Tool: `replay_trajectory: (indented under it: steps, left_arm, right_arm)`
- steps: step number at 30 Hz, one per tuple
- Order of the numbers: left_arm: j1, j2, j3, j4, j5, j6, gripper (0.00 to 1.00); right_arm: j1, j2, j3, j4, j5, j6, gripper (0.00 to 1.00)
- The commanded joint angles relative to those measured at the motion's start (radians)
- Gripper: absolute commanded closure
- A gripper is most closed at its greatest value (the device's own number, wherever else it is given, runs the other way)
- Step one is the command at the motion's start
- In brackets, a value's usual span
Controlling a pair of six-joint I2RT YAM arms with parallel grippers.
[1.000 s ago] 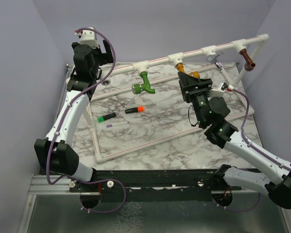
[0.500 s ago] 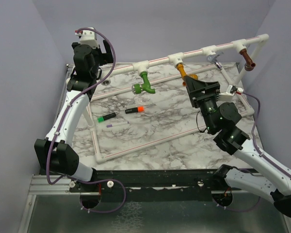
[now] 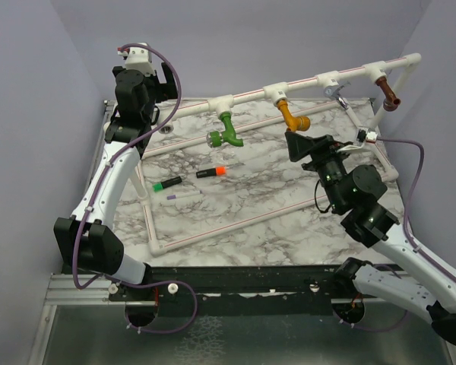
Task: Install the water faucets
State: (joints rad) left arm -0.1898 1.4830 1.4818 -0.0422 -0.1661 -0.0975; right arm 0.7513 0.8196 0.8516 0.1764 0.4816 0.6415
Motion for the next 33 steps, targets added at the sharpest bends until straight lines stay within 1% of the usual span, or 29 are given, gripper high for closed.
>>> replay_trajectory:
  steps: [1,4,6,8,12,17,23,33]
  left_arm:
    - [-0.015,0.085,-0.078,-0.189,0.028,-0.006,0.01]
    - [-0.014,0.087,-0.078,-0.189,0.029,-0.006,0.01]
    - [-0.013,0.087,-0.077,-0.189,0.030,-0.005,0.01]
    - [-0.015,0.089,-0.078,-0.189,0.030,-0.005,0.01]
    - [-0.014,0.093,-0.077,-0.189,0.031,-0.007,0.01]
    - [-0.014,0.094,-0.076,-0.191,0.031,-0.008,0.01]
    - [-0.013,0.095,-0.075,-0.193,0.033,-0.010,0.01]
    - [-0.013,0.098,-0.074,-0.192,0.033,-0.009,0.01]
  right_arm:
    - [0.002,-0.005,0.018,0.017,-0.067,-0.390,0.22]
    - [0.002,-0.016,0.001,0.075,-0.128,-0.616,0.19]
    - [0.002,-0.018,0.001,0.076,-0.167,-0.783,0.18]
    - [0.002,-0.019,0.000,0.077,-0.202,-0.917,0.17]
    - [0.002,-0.009,-0.011,0.096,-0.246,-1.152,0.16]
    - [0.002,0.012,-0.028,0.126,-0.336,-1.414,0.15]
    - [0.002,0.088,-0.026,0.193,-0.364,-1.618,0.16]
    - [0.002,0.203,-0.025,0.344,-0.287,-1.843,0.23]
